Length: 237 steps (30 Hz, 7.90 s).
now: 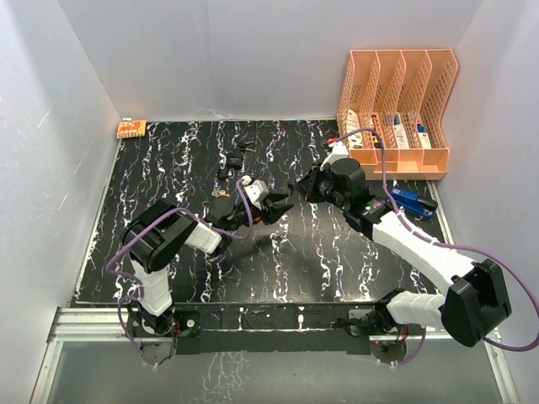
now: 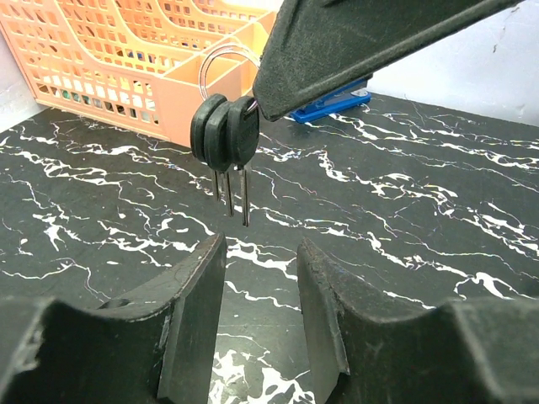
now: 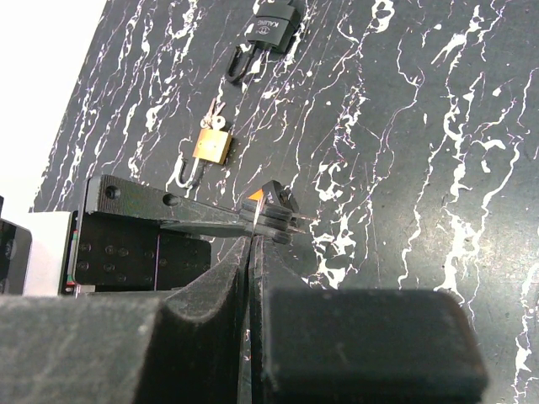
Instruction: Unlock with the key
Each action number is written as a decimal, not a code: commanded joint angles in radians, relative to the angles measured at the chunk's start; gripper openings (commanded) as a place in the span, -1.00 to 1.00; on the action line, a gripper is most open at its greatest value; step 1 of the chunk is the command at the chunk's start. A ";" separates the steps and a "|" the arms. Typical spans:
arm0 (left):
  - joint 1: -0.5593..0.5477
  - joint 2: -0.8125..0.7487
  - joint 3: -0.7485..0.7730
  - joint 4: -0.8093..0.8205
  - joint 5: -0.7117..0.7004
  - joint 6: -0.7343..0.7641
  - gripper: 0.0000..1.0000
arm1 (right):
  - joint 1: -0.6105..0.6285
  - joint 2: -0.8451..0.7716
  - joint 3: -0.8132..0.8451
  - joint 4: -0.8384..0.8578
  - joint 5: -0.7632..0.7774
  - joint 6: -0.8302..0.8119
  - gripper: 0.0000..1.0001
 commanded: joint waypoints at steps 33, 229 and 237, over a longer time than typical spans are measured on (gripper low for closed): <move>-0.006 0.037 0.071 0.085 0.016 -0.024 -0.79 | 0.002 -0.002 0.002 0.061 -0.010 -0.001 -1.00; 0.104 0.053 0.990 -2.102 0.803 0.517 -1.00 | -0.172 -0.119 -0.294 0.513 -0.673 -0.290 -0.67; 0.106 0.048 0.982 -2.091 0.798 0.509 -1.00 | -0.171 -0.119 -0.294 0.514 -0.675 -0.292 -1.00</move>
